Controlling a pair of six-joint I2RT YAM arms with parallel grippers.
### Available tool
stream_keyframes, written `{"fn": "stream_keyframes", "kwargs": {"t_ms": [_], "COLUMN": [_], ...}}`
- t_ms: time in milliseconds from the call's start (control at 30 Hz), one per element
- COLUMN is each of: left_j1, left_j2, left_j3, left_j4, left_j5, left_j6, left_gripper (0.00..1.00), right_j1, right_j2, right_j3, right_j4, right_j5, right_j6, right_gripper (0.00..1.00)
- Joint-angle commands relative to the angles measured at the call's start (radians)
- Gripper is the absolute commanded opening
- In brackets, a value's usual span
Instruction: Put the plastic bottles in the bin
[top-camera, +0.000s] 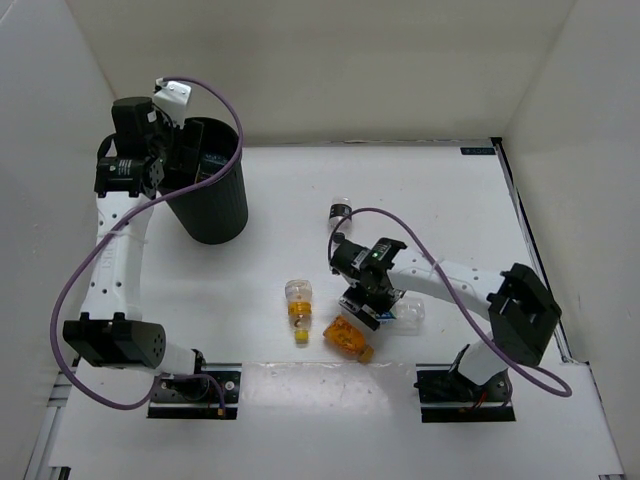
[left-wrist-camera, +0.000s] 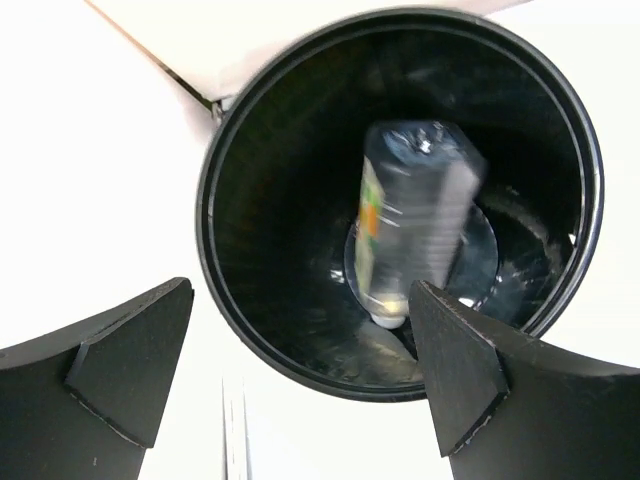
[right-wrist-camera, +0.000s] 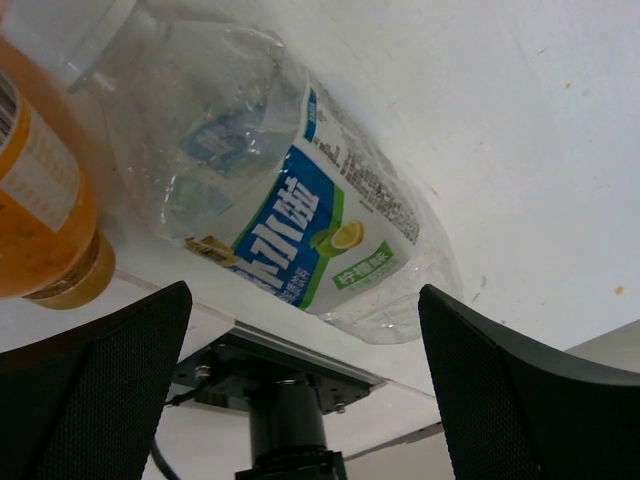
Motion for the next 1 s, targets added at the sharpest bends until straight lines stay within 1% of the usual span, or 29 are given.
{"fn": "stream_keyframes", "kwargs": {"t_ms": [0, 100, 200, 300, 367, 433, 500, 533, 567, 667, 700, 733, 767, 800, 833, 867, 933, 967], "left_j1": [0.001, 0.001, 0.001, 0.001, 0.001, 0.001, 0.001, 0.001, 0.001, 0.001, 0.001, 0.001, 0.001, 0.001, 0.001, 0.001, -0.008, -0.008], "left_j2": [-0.025, -0.025, -0.034, -0.043, -0.043, -0.054, -0.065, -0.065, -0.077, -0.097, -0.106, -0.106, -0.117, -0.117, -0.129, -0.141, -0.152, -0.152], "left_j3": [-0.031, -0.031, -0.031, -0.040, -0.049, -0.049, -0.049, -0.049, -0.049, -0.049, -0.049, -0.039, -0.039, -0.039, -0.039, -0.039, -0.039, -0.039], "left_j4": [-0.023, -0.032, -0.032, -0.041, -0.041, -0.041, -0.041, -0.050, -0.050, -0.050, -0.059, -0.060, -0.060, -0.060, -0.060, -0.060, -0.084, -0.098], "left_j5": [0.016, 0.027, 0.027, 0.027, 0.027, 0.027, 0.027, 0.036, 0.045, 0.105, 0.126, 0.151, 0.216, 0.253, 0.295, 0.383, 0.489, 0.620], "left_j6": [-0.014, -0.023, -0.023, -0.014, -0.005, -0.005, -0.005, -0.005, -0.005, -0.014, -0.014, -0.014, -0.014, -0.014, -0.014, -0.014, -0.014, -0.014], "left_gripper": [1.00, 1.00, 1.00, 1.00, 1.00, 1.00, 1.00, 1.00, 1.00, 1.00, 1.00, 1.00, 1.00, 1.00, 1.00, 1.00, 1.00, 1.00], "right_j1": [0.001, 0.001, 0.001, 0.001, -0.020, -0.054, -0.075, -0.095, -0.106, -0.161, -0.195, -0.213, -0.235, -0.278, -0.301, -0.322, -0.393, -0.417], "right_j2": [0.040, 0.112, 0.163, 0.200, 0.209, 0.209, 0.209, 0.176, 0.158, 0.099, 0.071, 0.056, 0.042, 0.011, -0.007, -0.026, -0.088, -0.114], "right_j3": [0.043, 0.054, 0.065, 0.089, 0.111, 0.126, 0.135, 0.135, 0.135, 0.176, 0.195, 0.215, 0.267, 0.296, 0.322, 0.369, 0.397, 0.398], "right_j4": [0.034, 0.046, 0.106, 0.130, 0.141, 0.141, 0.141, 0.152, 0.152, 0.163, 0.163, 0.163, 0.163, 0.172, 0.193, 0.215, 0.281, 0.393], "right_j5": [0.060, 0.070, 0.028, -0.001, -0.053, -0.066, -0.042, -0.041, -0.026, 0.021, 0.032, 0.032, 0.032, 0.015, -0.058, -0.107, -0.240, -0.312], "right_j6": [-0.092, -0.122, -0.148, -0.168, -0.177, -0.146, -0.135, -0.120, -0.103, -0.065, -0.051, -0.036, -0.016, 0.016, 0.033, 0.056, 0.150, 0.196], "right_gripper": [0.97, 0.97, 0.97, 0.97, 0.92, 0.71, 0.49, 0.24, 0.16, 0.10, 0.07, 0.00, 0.00, 0.00, 0.00, 0.00, 0.00, 0.00]}}
